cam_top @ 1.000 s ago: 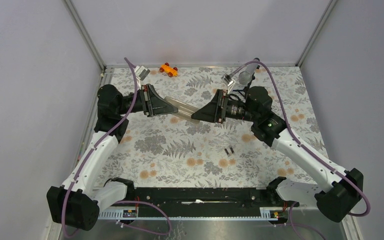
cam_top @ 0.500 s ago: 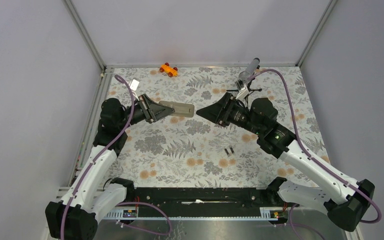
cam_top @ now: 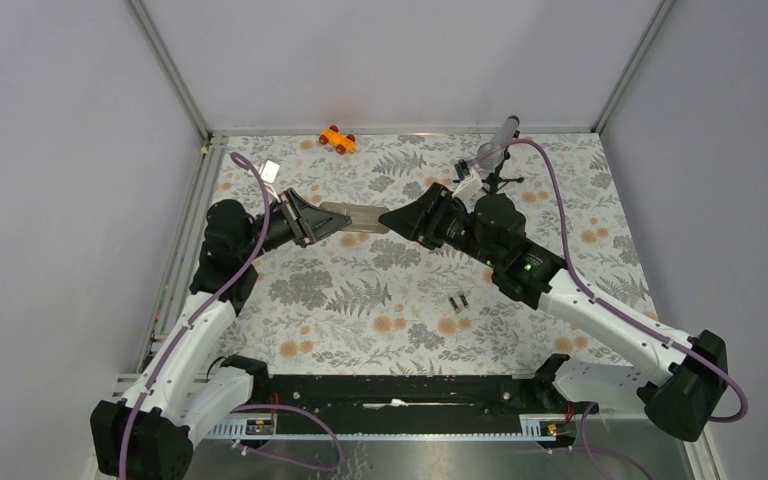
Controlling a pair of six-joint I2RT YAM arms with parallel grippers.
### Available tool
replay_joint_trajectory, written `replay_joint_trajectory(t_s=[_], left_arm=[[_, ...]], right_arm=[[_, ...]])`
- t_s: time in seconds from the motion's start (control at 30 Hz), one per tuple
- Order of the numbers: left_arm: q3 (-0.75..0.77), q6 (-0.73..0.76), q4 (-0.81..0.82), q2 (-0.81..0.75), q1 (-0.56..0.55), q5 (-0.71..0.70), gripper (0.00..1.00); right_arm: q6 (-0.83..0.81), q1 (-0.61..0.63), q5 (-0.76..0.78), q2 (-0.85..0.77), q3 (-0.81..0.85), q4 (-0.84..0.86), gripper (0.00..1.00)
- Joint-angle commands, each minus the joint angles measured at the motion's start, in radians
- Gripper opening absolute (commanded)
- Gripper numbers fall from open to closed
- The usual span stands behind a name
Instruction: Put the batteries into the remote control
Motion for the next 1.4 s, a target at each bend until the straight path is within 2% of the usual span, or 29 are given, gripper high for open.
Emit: replay_joint_trajectory(t_s=[0.0, 0.23, 0.83, 1.37], left_arm=[[-0.002, -0.018, 0.095, -0.012, -0.005, -0.007, 0.0], [-0.01, -0.023, 0.109, -0.007, -0.009, 0.008, 0.0], [-0.023, -0.04, 0.162, -0.006, -0.023, 0.047, 0.0], [0.025, 0.019, 0.095, -0.005, -0.045, 0.01, 0.0]], right_arm=[[-0.023, 0.011, 0.049, 0.006, 0.03, 0.061, 0.57], [-0.011, 0.011, 0.025, 0.024, 0.016, 0.117, 0.57], [-0.003, 0.011, 0.044, 0.063, 0.034, 0.077, 0.55], [-0.089, 0.017, 0.086, 0.123, 0.107, -0.088, 0.51]])
